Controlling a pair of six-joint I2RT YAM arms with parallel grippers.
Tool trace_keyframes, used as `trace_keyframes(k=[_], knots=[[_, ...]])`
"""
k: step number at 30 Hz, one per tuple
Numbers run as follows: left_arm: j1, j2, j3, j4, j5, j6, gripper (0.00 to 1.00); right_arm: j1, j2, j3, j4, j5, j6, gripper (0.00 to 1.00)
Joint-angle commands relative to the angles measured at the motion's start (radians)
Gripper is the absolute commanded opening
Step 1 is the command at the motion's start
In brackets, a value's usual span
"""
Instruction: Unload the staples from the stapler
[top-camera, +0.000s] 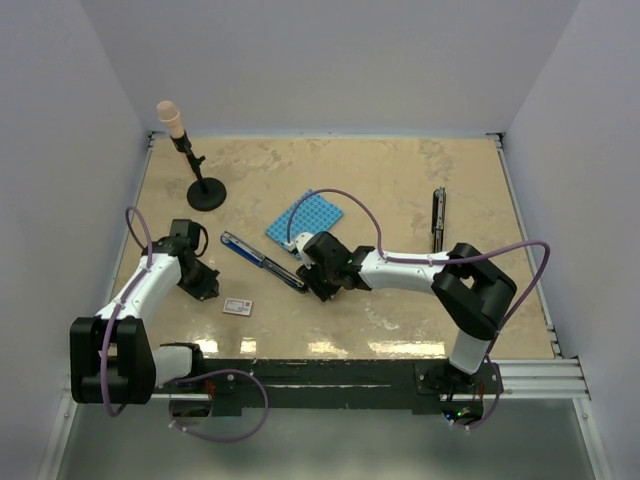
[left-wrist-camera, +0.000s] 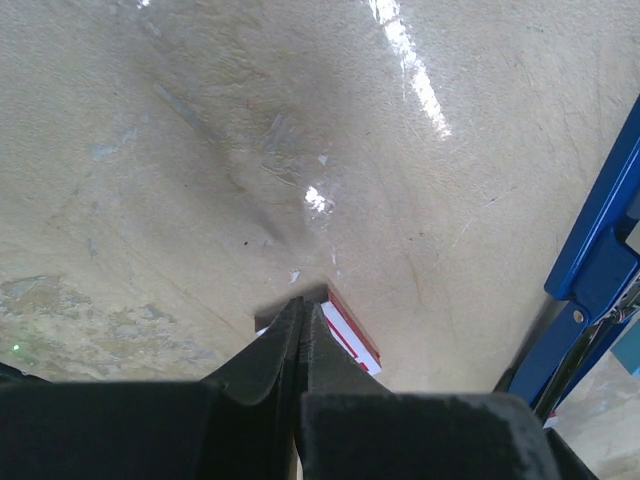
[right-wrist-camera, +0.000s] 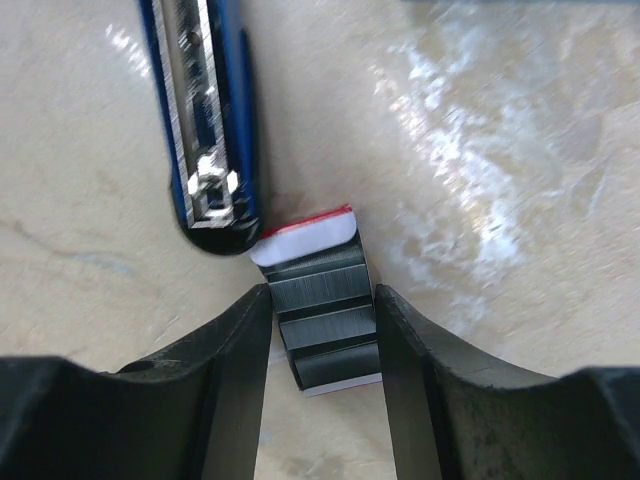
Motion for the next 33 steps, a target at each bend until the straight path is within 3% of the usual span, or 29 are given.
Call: trace_keyframes(k=[1,9,12,14,23,33], knots=[[0.01,0.016,-0.008,0.04,0.061,0.051,0.0,0.056,-0.066,-0.043,-0.033,-0.022,0.07,0.46],[0.01,0.024,-0.017,0.059,0.063,0.1,0.0,0.165,-0.046,-0.06,0.016,-0.002,0.134,0.45],[0.01,0.022,-0.026,0.06,0.06,0.097,0.17,0.203,-0.034,-0.046,0.051,0.005,0.154,0.45],[0.01,0.024,-0.035,0.069,0.052,0.095,0.18,0.232,-0.025,-0.021,0.068,0.015,0.162,0.45],[0.01,0.06,-0.078,0.105,0.063,0.095,0.14,0.277,0.102,0.114,0.109,0.045,0.139,0.45],[0.01,0.074,-0.098,0.114,0.092,0.091,0.0,0.28,0.19,0.189,0.137,0.03,0.124,0.44]])
